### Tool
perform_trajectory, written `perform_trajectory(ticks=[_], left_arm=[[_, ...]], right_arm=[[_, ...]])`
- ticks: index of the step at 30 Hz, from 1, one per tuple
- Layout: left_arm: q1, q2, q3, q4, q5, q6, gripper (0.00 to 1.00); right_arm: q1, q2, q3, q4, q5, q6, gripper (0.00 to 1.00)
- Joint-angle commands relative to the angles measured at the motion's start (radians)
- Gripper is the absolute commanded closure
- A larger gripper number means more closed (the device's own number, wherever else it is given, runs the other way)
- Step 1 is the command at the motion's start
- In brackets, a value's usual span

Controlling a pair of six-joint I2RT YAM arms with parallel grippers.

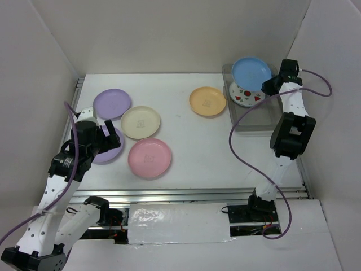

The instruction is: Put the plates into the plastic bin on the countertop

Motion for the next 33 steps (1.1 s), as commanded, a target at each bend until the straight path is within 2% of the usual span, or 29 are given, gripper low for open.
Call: perform_trajectory(ticks=[1,8,10,12,14,15,20,21,23,24,26,29,30,33], left_arm=[[-0.002,0.012,0.003,0.051,0.040,0.036,0.01],[-0.004,0.003,0.000,0.054,0.037,0.034,0.01],[-0.004,0.006,0.000,0.051,0.036,0.032,0.01],[-0.004,0.012,0.000,0.051,0.037,0.034,0.01],[-0.002,0.012,0.000,0.051,0.037,0.034,0.01],[-0.002,0.015,0.000,0.053,0.037,0.034,0.01],[-0.004,0.013,0.000,0.051,0.036,0.034,0.01],[-0.004,0.015,0.000,0.051,0.034,0.034,0.01],[-0.004,0.018,0.000,0.050,0.033,0.034,0.01],[-0.002,0.018,0.002,0.050,0.031,0.032,0.01],[-0.004,0.021,0.003,0.048,0.027,0.031,0.01],[-0.004,0.023,0.005,0.044,0.014,0.028,0.01],[-0.002,0.023,0.005,0.044,0.010,0.025,0.01],[-0.004,0.027,0.003,0.042,0.005,0.023,0.01]], right_arm=[[-0.005,0.076,0.099,-0.062,-0.067,-0.018,1.00],[-0.016,0.165,0.089,-0.040,-0.036,-0.014,1.00],[-0.018,0.170,0.069,-0.022,-0.031,-0.008,0.95],[-0.019,0.165,0.049,-0.013,-0.019,0.011,0.73],[-0.018,0.144,0.040,-0.008,0.001,0.031,0.42],[-0.016,0.129,0.035,-0.005,0.030,0.034,0.37],[0.001,0.006,-0.009,0.021,0.094,0.054,0.24],[0.014,-0.012,-0.019,0.030,0.090,0.046,0.18],[0.039,-0.079,-0.011,0.029,0.100,0.010,0.15],[0.079,-0.101,-0.012,0.026,0.102,-0.012,0.00],[0.131,-0.182,-0.020,-0.003,0.107,-0.076,0.00],[0.286,-0.331,-0.171,0.082,0.120,-0.155,0.00],[0.324,-0.362,-0.254,0.101,0.148,-0.162,0.00],[0.468,-0.434,-0.368,0.121,0.216,-0.152,0.00]])
